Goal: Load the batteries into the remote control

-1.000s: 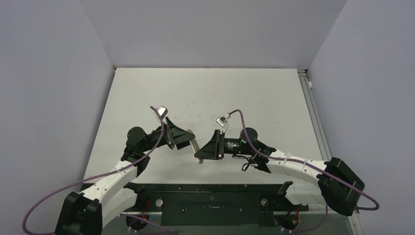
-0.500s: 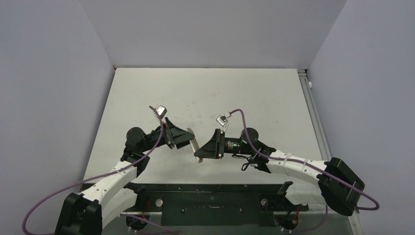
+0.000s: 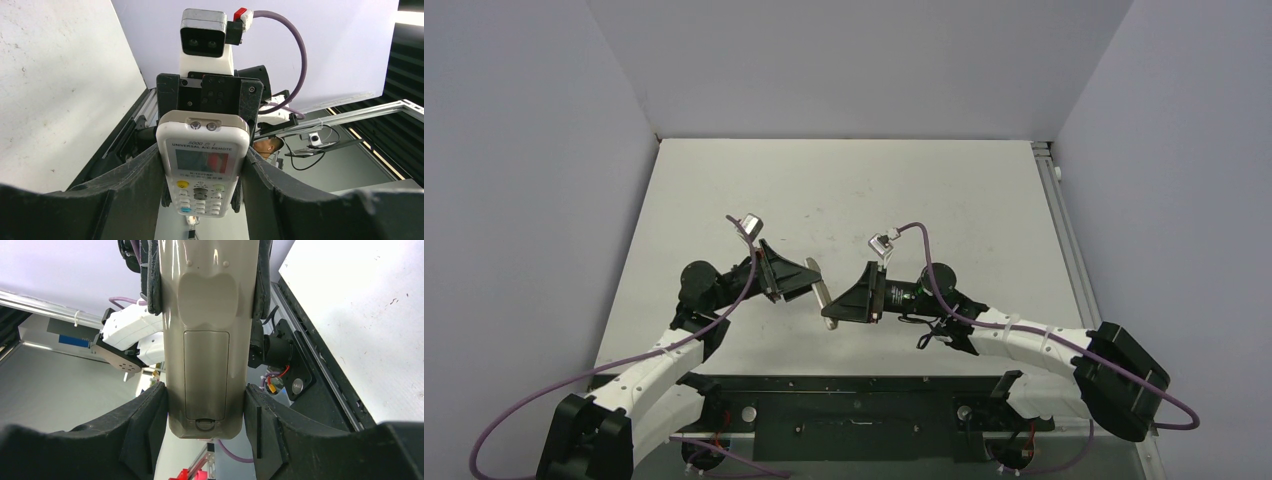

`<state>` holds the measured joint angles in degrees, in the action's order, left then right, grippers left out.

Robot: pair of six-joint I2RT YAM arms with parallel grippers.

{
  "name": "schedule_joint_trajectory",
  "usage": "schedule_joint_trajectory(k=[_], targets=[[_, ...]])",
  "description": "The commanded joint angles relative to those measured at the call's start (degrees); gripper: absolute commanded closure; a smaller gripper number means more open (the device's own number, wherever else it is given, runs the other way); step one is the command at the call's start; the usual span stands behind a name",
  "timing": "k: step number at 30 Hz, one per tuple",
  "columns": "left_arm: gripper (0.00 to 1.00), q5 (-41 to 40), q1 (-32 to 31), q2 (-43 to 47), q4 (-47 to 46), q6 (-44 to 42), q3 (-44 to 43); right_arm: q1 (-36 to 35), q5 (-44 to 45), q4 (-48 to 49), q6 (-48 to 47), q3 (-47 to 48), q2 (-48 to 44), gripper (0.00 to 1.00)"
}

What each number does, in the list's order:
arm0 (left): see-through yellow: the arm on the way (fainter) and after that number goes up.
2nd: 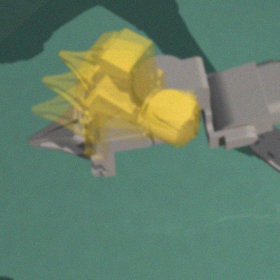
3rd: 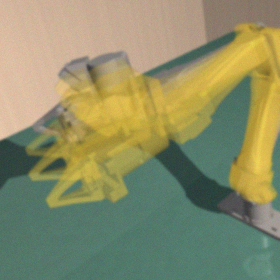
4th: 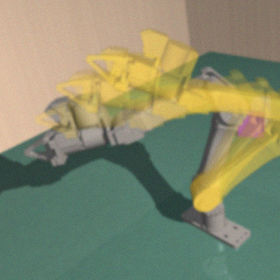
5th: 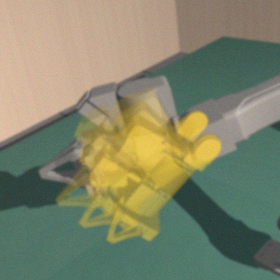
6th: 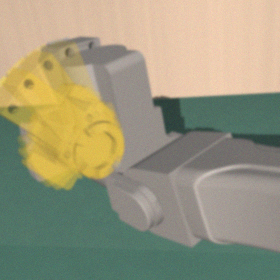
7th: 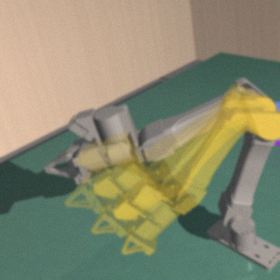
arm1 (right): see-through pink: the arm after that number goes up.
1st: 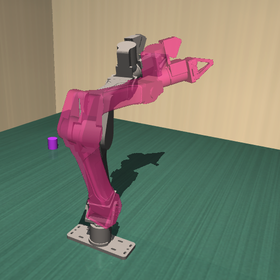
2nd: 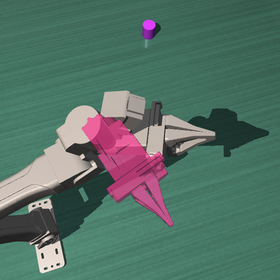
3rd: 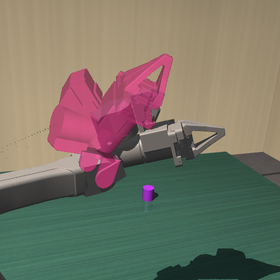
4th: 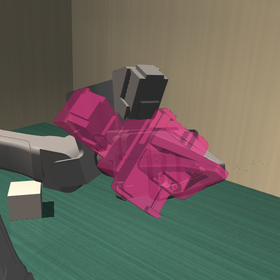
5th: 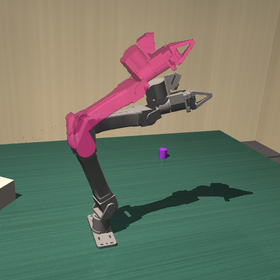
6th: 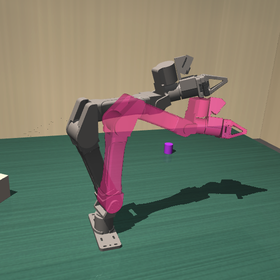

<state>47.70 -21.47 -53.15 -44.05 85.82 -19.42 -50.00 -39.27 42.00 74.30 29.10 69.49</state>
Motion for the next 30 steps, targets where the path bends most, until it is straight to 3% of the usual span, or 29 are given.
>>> schedule_joint_trajectory(k=[1,7,9,11,23,30], targets=[[1.00,-0.80,0.12,1.72,-5.03,1.13,-0.98,-0.06,2.99,1.78,-0.75,-0.75,-2.08,0.83],[1.00,-0.52,0.11,1.64,-4.90,1.10,-1.22,-0.04,3.66,-0.83,-2.21,-0.74,-3.95,0.68],[1.00,-0.59,0.12,1.73,-4.84,1.10,-1.23,-0.02,3.62,-1.93,-2.99,-0.37,-4.38,0.55],[1.00,-0.73,0.12,1.86,-4.69,1.10,-1.23,-0.05,3.78,-3.20,-3.61,0.10,-4.81,0.49],[1.00,-0.26,0.12,4.28,-0.50,-0.39,-1.70,1.28,5.28,-9.98,-6.32,1.49,-8.14,0.31],[1.00,0.34,0.12,6.08,5.48,-3.75,-3.06,2.80,6.82,-18.21,-10.35,3.54,-11.48,0.29]])
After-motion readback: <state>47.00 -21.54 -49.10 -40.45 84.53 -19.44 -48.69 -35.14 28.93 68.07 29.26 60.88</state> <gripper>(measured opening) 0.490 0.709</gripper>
